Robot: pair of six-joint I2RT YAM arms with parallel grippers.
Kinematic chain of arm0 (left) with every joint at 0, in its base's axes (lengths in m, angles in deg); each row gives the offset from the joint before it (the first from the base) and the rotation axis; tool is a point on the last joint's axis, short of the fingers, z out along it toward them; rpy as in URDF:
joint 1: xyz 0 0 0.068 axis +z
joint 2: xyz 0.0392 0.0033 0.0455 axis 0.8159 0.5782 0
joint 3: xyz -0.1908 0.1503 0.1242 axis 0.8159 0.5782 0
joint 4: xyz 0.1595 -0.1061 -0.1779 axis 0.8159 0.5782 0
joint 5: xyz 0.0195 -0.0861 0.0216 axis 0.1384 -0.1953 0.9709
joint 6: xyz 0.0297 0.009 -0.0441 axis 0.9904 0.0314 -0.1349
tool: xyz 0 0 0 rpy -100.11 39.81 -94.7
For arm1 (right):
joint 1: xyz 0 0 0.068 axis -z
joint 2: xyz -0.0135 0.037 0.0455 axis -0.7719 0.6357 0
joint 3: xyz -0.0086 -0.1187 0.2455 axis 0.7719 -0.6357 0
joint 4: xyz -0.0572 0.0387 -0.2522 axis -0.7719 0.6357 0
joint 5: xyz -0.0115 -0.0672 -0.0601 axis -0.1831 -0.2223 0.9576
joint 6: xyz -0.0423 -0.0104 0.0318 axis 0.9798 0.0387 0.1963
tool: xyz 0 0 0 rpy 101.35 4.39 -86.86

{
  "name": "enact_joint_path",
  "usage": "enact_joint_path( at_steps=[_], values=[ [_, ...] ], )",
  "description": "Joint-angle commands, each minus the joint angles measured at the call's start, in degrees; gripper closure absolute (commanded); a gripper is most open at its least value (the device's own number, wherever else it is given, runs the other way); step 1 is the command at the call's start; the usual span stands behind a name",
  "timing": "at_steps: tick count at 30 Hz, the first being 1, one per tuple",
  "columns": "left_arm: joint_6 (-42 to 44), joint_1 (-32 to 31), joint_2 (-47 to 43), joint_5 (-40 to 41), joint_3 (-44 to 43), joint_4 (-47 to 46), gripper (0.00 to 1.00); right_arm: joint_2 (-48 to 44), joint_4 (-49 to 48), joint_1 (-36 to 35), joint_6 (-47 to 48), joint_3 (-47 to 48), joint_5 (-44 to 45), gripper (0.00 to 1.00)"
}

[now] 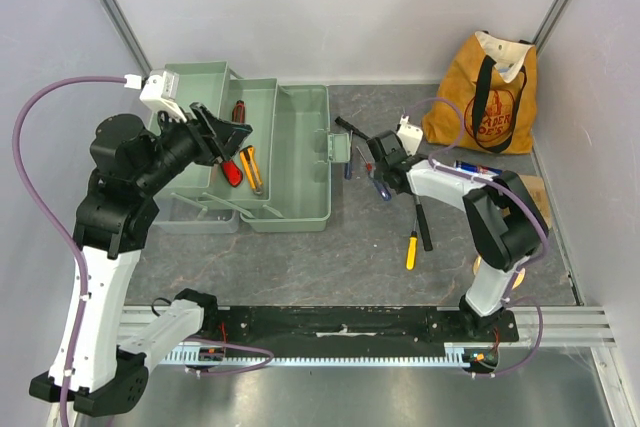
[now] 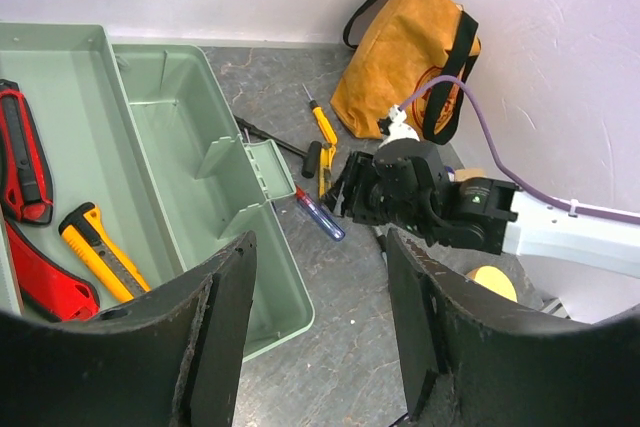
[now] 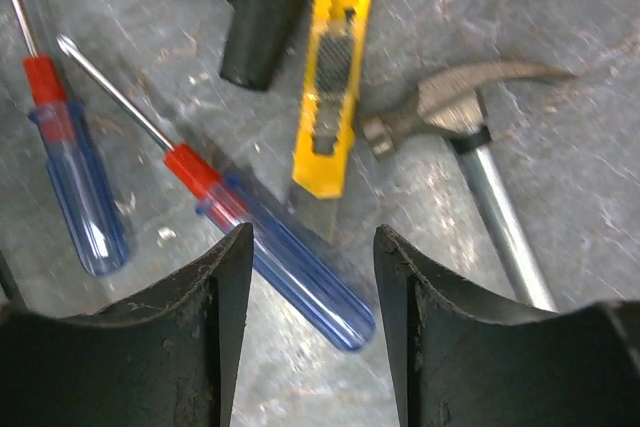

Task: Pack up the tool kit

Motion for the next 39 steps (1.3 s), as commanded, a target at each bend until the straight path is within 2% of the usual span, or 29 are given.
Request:
enact_joint_path(
  at_steps=[1,8,14,16,20,24,27,35,39],
  values=[
    [-0.58,-0.02,0.20,-0.26,0.08,-2.06,0.39,4.42,-1.56,0.66,-3.53,5.88,2.88,0.41],
    [-0.23,-0.02,0.29,0.10,-0.01,-1.97,0.39,8.03,-1.03,2.15,-8.19,6.86,5.08,0.42],
    [0.03,-0.11,0.46,-0.08,0.08,-1.88,0.39,11.89,-1.30,2.86,-7.67,9.05,5.43,0.41],
    [0.21,-0.11,0.46,0.19,-0.09,-1.62,0.39,13.65,-1.21,3.30,-7.31,10.11,5.44,0.45],
    [0.82,-0.02,0.64,1.15,-0.88,-0.22,0.39,14.28,-1.21,3.74,-7.66,9.85,4.82,0.66],
    [1.53,-0.02,1.25,1.86,-2.03,1.28,0.39,11.47,-1.38,3.74,-7.32,8.18,5.43,0.83],
    [1.62,-0.11,1.25,1.77,-2.12,1.37,0.39,8.75,-1.56,3.74,-5.56,7.56,5.87,0.90],
    [1.79,-0.02,0.90,1.86,-2.29,1.37,0.39,-4.69,-0.33,3.12,0.15,7.03,5.26,0.92],
    [1.79,-0.11,0.29,1.86,-2.12,1.37,0.39,-10.67,-0.24,2.60,1.39,7.74,1.14,0.92]
  ],
)
